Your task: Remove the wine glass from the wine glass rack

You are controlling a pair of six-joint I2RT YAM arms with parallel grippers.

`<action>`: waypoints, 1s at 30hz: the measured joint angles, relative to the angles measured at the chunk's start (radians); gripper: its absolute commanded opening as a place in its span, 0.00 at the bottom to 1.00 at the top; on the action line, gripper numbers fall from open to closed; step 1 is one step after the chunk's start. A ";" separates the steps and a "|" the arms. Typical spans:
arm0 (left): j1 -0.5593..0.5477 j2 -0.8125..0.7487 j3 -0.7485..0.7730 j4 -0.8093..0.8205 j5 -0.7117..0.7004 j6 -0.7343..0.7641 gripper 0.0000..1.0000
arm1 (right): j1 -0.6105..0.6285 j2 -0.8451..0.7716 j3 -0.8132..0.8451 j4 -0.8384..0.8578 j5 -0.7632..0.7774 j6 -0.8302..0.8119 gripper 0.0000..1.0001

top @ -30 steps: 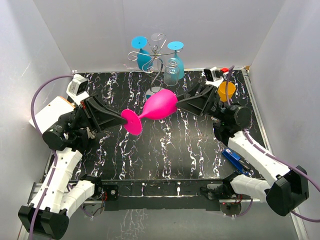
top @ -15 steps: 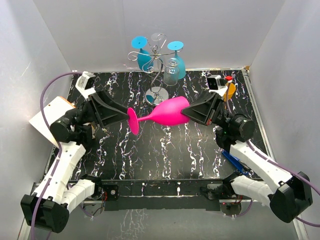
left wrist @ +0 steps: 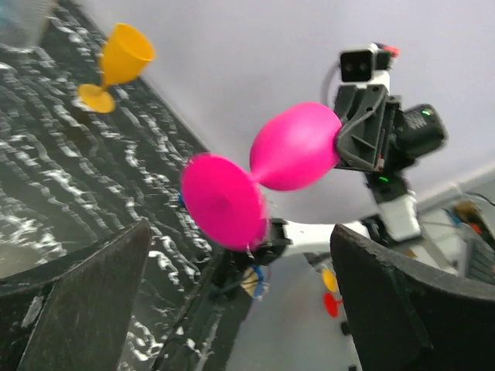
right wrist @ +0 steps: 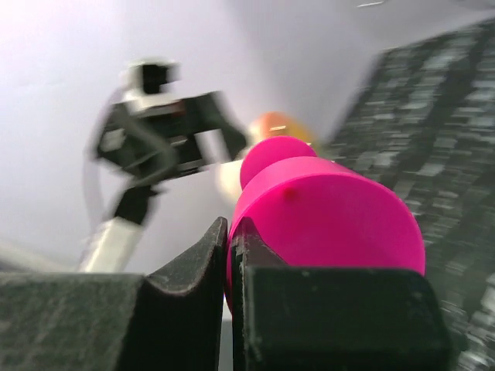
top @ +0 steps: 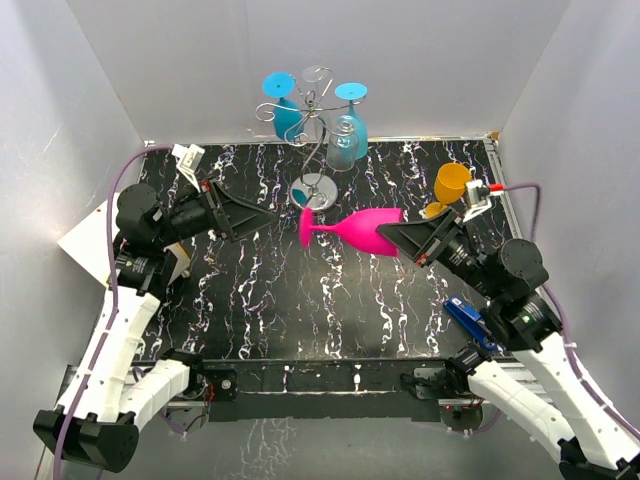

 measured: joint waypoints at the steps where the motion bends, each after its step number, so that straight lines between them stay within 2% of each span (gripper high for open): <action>1: 0.000 -0.003 0.024 -0.089 -0.035 0.066 0.99 | -0.001 -0.017 0.016 -0.110 0.079 -0.052 0.00; 4: -0.002 -0.003 0.103 -0.344 -0.181 0.233 0.99 | -0.002 -0.024 0.067 -0.378 0.298 -0.170 0.00; 7: -0.001 0.016 0.171 -0.533 -0.348 0.343 0.99 | -0.002 0.023 0.135 -0.628 0.537 -0.256 0.00; 10: 0.000 0.023 0.193 -0.646 -0.459 0.414 0.99 | -0.002 0.115 0.209 -0.814 0.735 -0.312 0.00; 13: 0.000 0.022 0.198 -0.706 -0.502 0.454 0.99 | -0.002 0.249 0.293 -0.932 0.855 -0.367 0.00; 19: 0.000 0.021 0.201 -0.756 -0.523 0.503 0.99 | -0.002 0.536 0.425 -1.031 0.959 -0.474 0.00; 23: 0.000 0.011 0.200 -0.764 -0.523 0.521 0.99 | -0.023 0.628 0.455 -1.025 0.973 -0.539 0.00; 26: 0.000 -0.008 0.199 -0.763 -0.521 0.533 0.99 | -0.097 0.674 0.476 -1.007 0.951 -0.570 0.00; 30: 0.000 -0.029 0.195 -0.763 -0.515 0.553 0.99 | -0.268 0.759 0.513 -0.979 0.874 -0.592 0.00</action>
